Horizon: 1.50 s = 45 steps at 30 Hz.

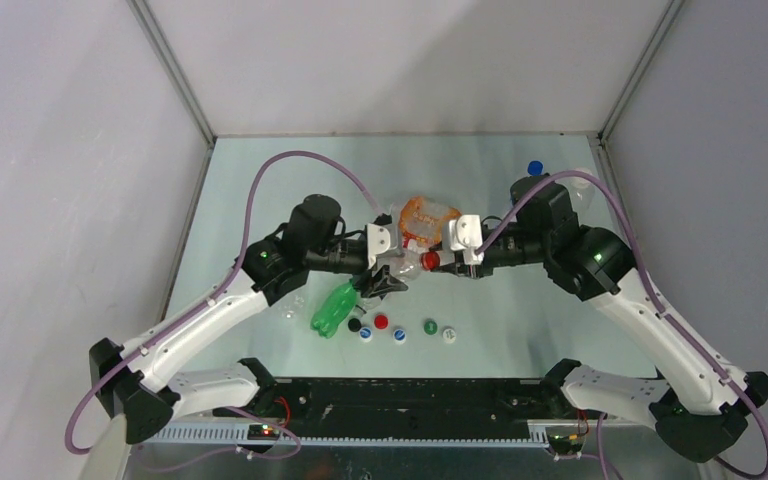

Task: Screw on the bottle caps

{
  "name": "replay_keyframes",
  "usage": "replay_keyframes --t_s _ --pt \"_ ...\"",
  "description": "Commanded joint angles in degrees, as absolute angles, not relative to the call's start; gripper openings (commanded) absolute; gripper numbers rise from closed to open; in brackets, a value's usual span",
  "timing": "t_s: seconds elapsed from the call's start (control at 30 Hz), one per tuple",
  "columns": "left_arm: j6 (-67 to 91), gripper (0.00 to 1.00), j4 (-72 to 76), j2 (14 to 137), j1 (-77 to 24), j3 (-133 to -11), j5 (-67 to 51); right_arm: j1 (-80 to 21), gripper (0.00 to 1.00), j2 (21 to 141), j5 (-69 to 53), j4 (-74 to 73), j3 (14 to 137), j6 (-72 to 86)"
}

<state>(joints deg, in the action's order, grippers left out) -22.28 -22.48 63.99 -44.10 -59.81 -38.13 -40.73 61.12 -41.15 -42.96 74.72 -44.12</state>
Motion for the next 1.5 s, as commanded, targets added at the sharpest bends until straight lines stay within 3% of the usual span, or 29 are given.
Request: replay_keyframes --t_s 0.0,0.07,0.23,0.37,0.47,0.53,0.7,0.83,0.97,1.17,1.47 --pt "-20.5 0.18 -15.9 62.6 -44.2 -61.5 -37.7 -40.9 0.14 62.8 -41.1 -42.4 74.9 -35.7" --pt "-20.4 0.18 -12.7 61.6 -44.8 -59.8 -33.3 -40.7 0.0 63.6 -40.4 -39.2 74.9 -27.2" --pt "-24.8 0.18 -1.6 57.4 -50.4 -52.6 -13.2 -39.5 0.0 67.9 -27.4 -30.3 74.9 10.0" --pt "-30.2 0.18 13.2 57.0 -54.0 -46.4 2.5 -34.9 0.0 71.5 -24.2 -30.9 74.9 36.3" --pt "-36.1 0.18 18.6 59.3 -56.1 -44.0 11.4 -32.3 0.0 73.0 -24.8 -29.9 73.4 46.1" --pt "-37.8 0.18 20.9 60.6 -56.8 -43.4 13.1 -31.7 0.06 72.5 -24.3 -26.7 72.5 49.9" --pt "-36.2 0.18 14.2 60.8 -55.5 -45.2 8.7 -31.1 0.44 69.3 -27.4 -22.4 72.3 35.9" --pt "-31.9 0.18 3.4 59.7 -51.7 -48.4 -2.3 -31.1 0.58 64.3 -30.0 -24.0 72.3 12.7" --pt "-29.4 0.18 -8.9 60.2 -48.3 -53.0 -14.4 -31.2 0.61 59.6 -36.3 -28.2 71.1 -13.5" --pt "-28.7 0.18 -22.4 63.4 -46.6 -60.2 -28.6 -32.4 0.59 55.4 -46.6 -37.9 69.2 -39.6" --pt "-26.9 0.18 -24.0 64.5 -46.5 -63.0 -34.3 -35.2 0.54 55.8 -46.8 -39.2 69.1 -47.6"
